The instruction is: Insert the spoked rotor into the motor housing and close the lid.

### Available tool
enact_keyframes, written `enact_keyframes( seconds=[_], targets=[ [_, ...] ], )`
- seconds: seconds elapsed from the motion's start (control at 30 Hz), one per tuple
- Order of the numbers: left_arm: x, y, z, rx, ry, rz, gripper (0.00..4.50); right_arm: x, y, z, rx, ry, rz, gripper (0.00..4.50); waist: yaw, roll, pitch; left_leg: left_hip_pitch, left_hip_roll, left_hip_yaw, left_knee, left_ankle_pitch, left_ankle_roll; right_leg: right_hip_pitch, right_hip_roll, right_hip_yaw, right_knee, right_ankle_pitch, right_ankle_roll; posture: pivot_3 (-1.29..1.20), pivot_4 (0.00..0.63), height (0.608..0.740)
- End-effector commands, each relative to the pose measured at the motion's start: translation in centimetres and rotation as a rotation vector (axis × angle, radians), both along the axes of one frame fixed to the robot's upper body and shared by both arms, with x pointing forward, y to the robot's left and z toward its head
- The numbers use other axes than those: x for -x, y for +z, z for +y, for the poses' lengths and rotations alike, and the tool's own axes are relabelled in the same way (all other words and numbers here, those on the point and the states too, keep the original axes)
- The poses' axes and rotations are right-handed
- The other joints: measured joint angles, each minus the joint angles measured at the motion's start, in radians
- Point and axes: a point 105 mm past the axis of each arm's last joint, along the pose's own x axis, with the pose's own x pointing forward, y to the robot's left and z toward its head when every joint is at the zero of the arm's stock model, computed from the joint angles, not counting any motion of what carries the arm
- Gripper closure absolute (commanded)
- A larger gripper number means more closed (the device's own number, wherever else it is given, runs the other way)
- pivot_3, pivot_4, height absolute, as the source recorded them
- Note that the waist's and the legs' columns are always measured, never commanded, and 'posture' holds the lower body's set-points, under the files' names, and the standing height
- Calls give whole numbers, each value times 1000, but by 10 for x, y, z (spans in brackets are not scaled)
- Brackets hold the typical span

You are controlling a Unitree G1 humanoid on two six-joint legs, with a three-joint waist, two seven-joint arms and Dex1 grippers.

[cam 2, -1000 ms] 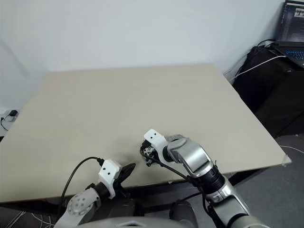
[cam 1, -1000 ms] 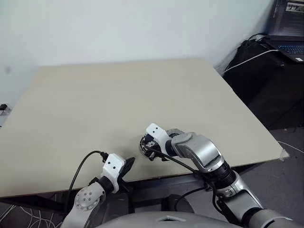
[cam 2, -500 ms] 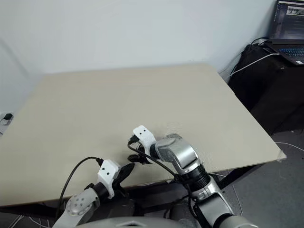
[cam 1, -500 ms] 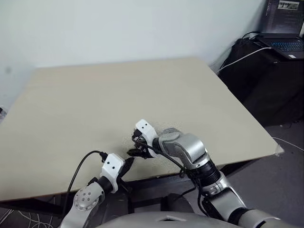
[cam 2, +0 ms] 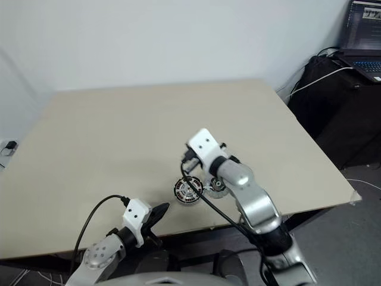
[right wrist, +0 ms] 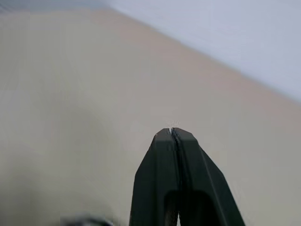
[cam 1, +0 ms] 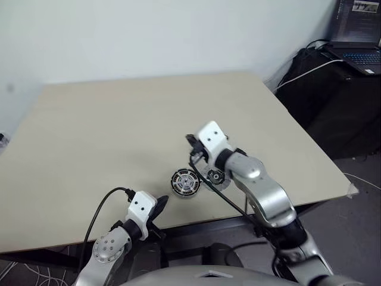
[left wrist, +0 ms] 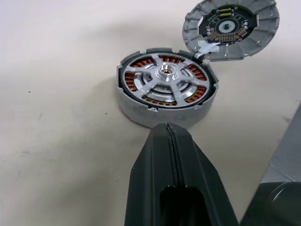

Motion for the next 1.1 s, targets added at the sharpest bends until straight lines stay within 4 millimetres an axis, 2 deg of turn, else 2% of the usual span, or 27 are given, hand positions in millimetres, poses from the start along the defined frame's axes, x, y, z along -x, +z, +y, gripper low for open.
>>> enact_keyframes(
  seconds=[0.03, 0.1, 0.17, 0.27, 0.37, 0.43, 0.53, 0.67, 0.83, 1.1],
  targets=[
    [-1, 11, -2, 13, -13, -47, 4500, 1, 12, -30, 45, -125, -113, 4470, 0, 0, 0, 0, 0, 0, 0, 0, 0, 0, 1, 0, 0, 0, 0, 0, 0, 740],
    [-2, 11, -2, 15, -19, -43, 4500, 4, -2, -60, 77, -251, -69, 4470, 4, 0, 0, 0, 1, -1, 0, 0, -1, 0, 2, -1, 1, -1, -1, 0, 0, 740],
    [-3, 11, -3, 15, -29, -42, 4500, 8, -11, -81, 142, -325, -57, 4470, 8, 0, 1, 1, 1, -1, 1, 0, -1, 1, 1, -2, 1, -1, -1, 0, 0, 740],
    [-5, 12, -3, 13, -40, -42, 4500, 13, -26, -101, 227, -401, -21, 4470, 10, -1, 2, 1, 0, -1, 4, 0, 0, 2, 0, -1, 2, 0, 1, 0, 0, 740],
    [-6, 12, -4, 14, -50, -44, 4500, 26, -54, -117, 296, -453, 97, 4470, 10, -2, 2, 1, 1, -2, 5, 0, 0, 2, -1, -1, 2, 0, 1, 0, 0, 740],
    [-5, 12, -4, 13, -54, -43, 4500, 37, -70, -115, 330, -434, 158, 4470, 10, -2, 2, 1, 1, -3, 5, 0, 0, 3, -1, -1, 2, 0, 1, 0, 0, 740],
    [-4, 12, -4, 16, -59, -42, 4500, 47, -85, -102, 310, -381, 229, 4470, 4, 0, 3, 1, 1, -3, 4, 0, 0, 2, -1, -1, 2, 0, 1, 0, 0, 740],
    [-2, 12, -3, 13, -58, -39, 4500, 52, -91, -81, 252, -310, 266, 4470, 3, 0, 3, 1, 2, -4, 5, 0, 0, 2, 0, -2, 2, 0, 1, 0, 0, 740],
    [-2, 13, -3, 12, -55, -39, 4500, 50, -88, -63, 167, -253, 253, 4470, 6, -1, 3, 0, 1, -4, 6, 0, 0, 2, -1, -2, 2, 0, 1, 0, 0, 740],
    [-5, 14, 0, 5, -41, -45, 4500, 46, -59, -40, 4, -156, 179, 4470, 4, -1, 3, 0, 2, -4, 5, 0, 0, 2, -1, -2, 2, 0, 1, 0, 0, 740]
  ],
)
